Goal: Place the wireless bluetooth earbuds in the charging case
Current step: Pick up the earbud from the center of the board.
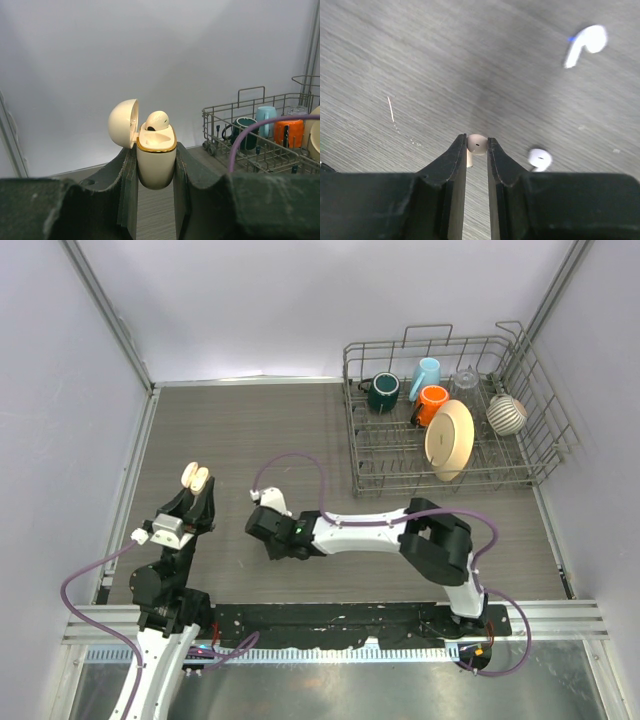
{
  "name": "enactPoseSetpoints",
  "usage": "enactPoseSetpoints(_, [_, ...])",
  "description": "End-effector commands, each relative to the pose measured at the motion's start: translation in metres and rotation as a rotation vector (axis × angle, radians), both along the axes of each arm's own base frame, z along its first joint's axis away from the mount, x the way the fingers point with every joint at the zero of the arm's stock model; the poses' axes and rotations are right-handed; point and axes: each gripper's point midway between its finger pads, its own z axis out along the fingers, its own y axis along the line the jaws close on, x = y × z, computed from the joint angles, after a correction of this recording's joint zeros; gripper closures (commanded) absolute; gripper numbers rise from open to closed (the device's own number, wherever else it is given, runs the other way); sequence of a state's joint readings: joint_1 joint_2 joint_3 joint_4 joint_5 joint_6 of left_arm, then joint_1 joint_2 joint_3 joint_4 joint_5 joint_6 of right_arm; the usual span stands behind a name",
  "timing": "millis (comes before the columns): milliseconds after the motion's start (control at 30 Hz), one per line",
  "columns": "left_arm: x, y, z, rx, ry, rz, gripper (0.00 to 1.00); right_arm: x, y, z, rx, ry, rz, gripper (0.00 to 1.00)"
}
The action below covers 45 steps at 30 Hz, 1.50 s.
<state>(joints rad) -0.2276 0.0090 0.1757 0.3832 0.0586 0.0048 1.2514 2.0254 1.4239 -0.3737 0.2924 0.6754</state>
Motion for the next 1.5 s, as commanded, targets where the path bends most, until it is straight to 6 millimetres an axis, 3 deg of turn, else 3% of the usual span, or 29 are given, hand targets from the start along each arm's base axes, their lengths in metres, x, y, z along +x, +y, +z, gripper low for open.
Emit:
enactPoseSetpoints(0, [-0.015, 0.0, 0.026, -0.007, -0.084, -0.015, 1.0, 0.048, -0.02, 0.078, 0.144, -0.176, -0.165, 0.99])
enactPoseSetpoints(167, [-0.015, -0.001, 0.026, -0.003, -0.085, -0.022, 1.0, 0.064, -0.069, 0.068, 0.115, -0.145, -0.283, 0.99])
enactPoseSetpoints(200, [-0.014, -0.002, 0.025, -0.002, -0.082, -0.023, 1.0, 0.064, -0.083, 0.056, 0.085, -0.134, -0.297, 0.99])
enactPoseSetpoints(400, [-0.01, -0.007, 0.021, -0.022, -0.062, -0.059, 1.0, 0.051, -0.112, 0.03, 0.027, -0.083, -0.31, 0.99])
enactPoseSetpoints(833, [-0.01, -0.011, 0.021, -0.024, -0.053, -0.081, 1.0, 0.027, -0.117, -0.009, -0.032, 0.044, -0.257, 0.99])
enactPoseSetpoints(1467, [-0.007, -0.01, 0.016, -0.018, -0.035, -0.071, 1.0, 0.028, -0.122, -0.021, -0.142, 0.07, -0.26, 0.64])
